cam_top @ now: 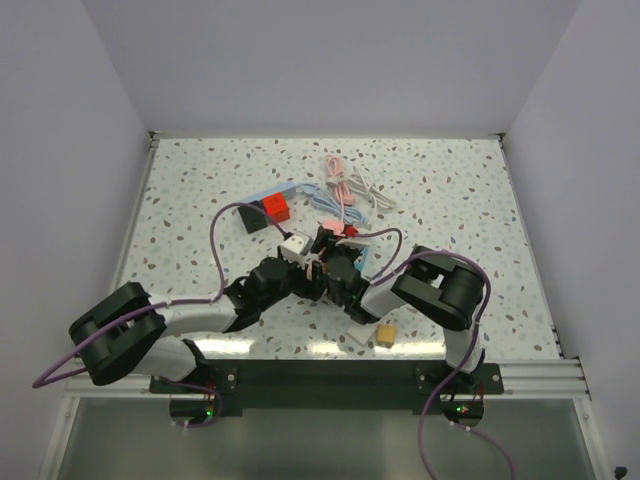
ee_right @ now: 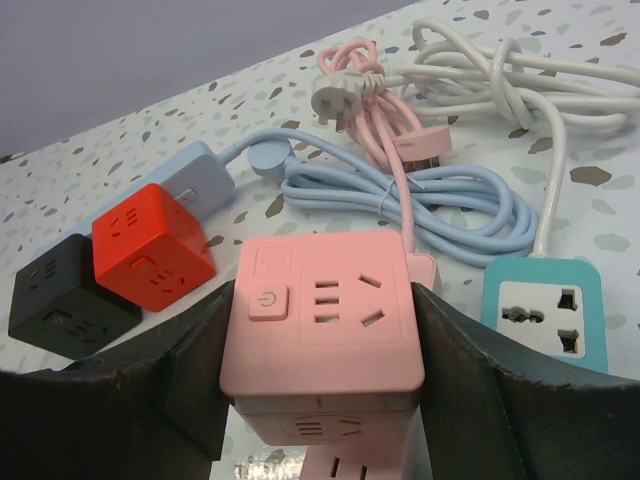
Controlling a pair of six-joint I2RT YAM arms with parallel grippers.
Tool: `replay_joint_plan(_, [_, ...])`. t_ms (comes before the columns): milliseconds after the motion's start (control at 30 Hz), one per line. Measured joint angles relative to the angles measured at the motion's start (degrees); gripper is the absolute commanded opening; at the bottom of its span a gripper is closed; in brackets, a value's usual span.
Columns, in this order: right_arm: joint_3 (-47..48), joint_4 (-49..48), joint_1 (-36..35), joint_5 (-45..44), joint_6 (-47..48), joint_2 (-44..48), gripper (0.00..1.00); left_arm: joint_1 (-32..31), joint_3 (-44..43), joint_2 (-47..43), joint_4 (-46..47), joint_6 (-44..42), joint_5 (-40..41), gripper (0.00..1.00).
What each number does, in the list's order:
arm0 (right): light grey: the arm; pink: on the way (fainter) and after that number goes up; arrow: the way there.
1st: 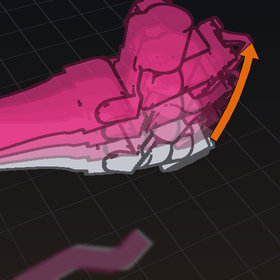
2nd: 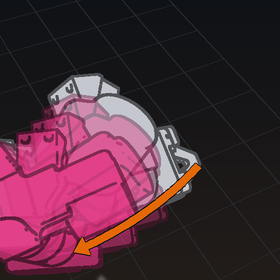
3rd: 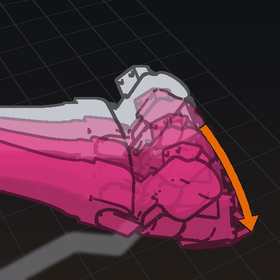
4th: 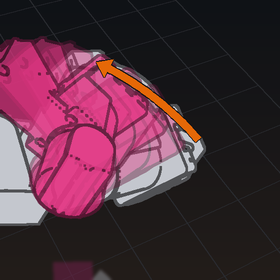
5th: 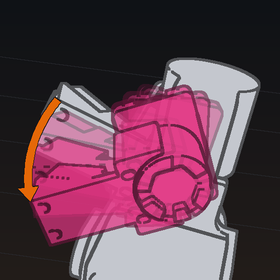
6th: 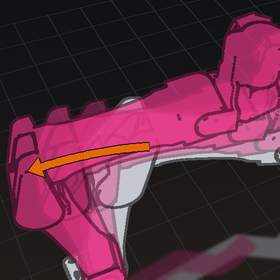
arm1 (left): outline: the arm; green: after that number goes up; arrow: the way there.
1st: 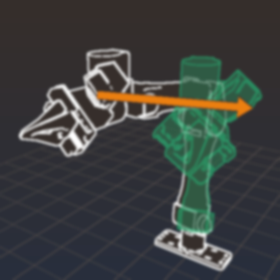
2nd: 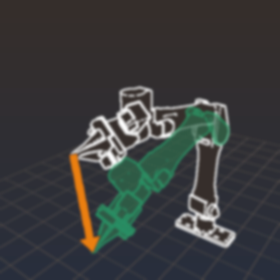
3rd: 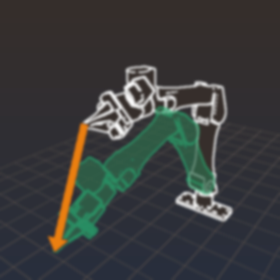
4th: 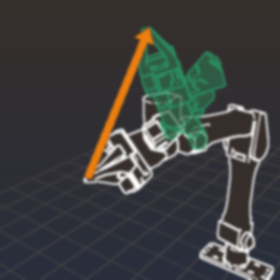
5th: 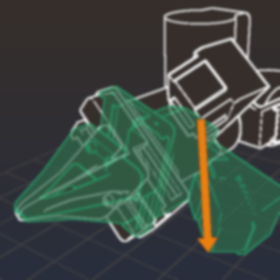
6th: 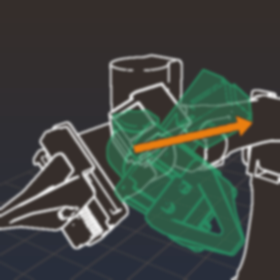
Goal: Insert the plug
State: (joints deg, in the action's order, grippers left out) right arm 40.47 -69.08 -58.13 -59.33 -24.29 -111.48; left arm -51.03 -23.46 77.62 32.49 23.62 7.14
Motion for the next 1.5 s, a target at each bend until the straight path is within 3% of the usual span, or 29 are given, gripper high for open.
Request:
replay_joint_plan(400, [0.94,5.62,-0.63,0.09,2.67,1.88,0.0,0.0,0.44,-0.48,0.0,-0.02,-0.09,0.0])
replay_joint_plan(1500, [0.26,6.51,-1.11,-1.62,8.74,3.39,0.0,-0.55,0.76,-2.97,-3.04,0.0,0.68,0.0])
